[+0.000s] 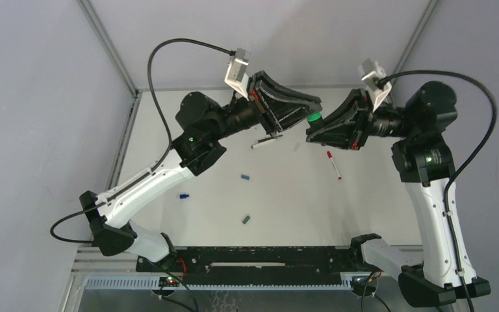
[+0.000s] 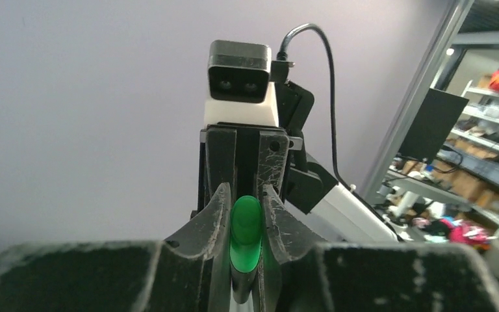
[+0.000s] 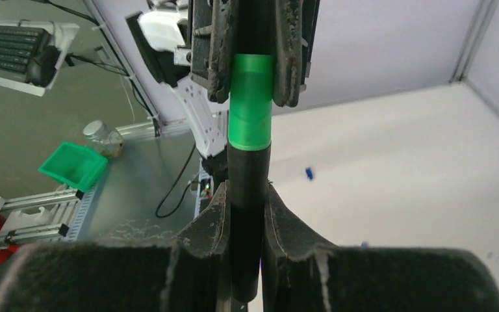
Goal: Insert the pens into the pen caps
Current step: Press the pen cap onto the pen.
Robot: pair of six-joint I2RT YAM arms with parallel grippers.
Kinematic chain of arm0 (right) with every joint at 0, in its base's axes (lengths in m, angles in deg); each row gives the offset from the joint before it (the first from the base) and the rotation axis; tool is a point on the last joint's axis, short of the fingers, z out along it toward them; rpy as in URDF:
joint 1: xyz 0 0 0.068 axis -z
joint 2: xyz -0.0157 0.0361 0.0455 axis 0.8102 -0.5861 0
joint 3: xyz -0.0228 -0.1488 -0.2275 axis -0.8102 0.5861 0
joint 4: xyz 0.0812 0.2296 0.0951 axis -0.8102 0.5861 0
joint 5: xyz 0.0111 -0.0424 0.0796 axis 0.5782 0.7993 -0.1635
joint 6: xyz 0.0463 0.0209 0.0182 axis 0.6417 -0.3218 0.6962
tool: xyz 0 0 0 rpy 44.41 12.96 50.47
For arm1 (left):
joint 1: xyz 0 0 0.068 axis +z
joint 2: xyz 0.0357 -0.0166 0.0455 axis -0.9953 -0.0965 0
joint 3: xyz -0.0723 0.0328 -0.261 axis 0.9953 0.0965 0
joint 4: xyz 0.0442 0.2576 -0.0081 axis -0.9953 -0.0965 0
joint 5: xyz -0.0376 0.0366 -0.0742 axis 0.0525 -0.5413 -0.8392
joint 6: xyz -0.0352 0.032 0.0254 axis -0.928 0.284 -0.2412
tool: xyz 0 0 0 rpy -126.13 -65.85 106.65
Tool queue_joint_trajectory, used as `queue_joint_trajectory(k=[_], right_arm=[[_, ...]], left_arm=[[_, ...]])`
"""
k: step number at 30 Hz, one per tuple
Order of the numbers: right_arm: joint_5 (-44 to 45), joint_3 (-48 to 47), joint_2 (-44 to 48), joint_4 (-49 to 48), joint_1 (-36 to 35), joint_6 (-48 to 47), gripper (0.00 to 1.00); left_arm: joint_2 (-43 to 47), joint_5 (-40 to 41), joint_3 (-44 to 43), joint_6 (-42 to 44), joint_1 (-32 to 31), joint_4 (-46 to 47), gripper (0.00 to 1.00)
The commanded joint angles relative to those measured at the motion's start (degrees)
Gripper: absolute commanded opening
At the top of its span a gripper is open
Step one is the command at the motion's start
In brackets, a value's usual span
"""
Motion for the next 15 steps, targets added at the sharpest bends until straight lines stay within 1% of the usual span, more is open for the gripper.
queue_joint_trajectory(k=[1,2,4,8,9,12,15], right_arm=[[11.05,7.73,4.9,0.66,-0.57,-14.0,0.0],[10.53,10.24,6.41,2.25,-0.25,-15.58,0.0],[10.15,15.13,10.05,7.83,-0.16,-19.99,0.0],[9.61,21.63,15.07,17.63,1.02,-29.74,0.0],[9.46,23.11,16.07,20.11,1.49,-32.3,0.0],[9.37,27.59,18.71,27.06,4.29,-37.6,0.0],[9.3,32.06,20.48,30.57,8.37,-40.17,0.0]], left_arm=[[-2.0,-8.21,12.42,-15.04,0.93,-8.27,0.12],[-0.34,-6.2,13.35,-16.61,1.75,-5.64,0.15],[2.85,-2.11,16.1,-18.05,3.04,-2.5,0.28],[7.91,4.85,19.58,-16.33,4.31,-1.61,0.55],[9.2,6.49,20.78,-15.47,4.42,-1.72,0.6],[13.48,10.76,25.24,-11.9,4.71,-0.11,0.7],[18.84,15.19,30.16,-7.57,4.86,1.13,0.78]])
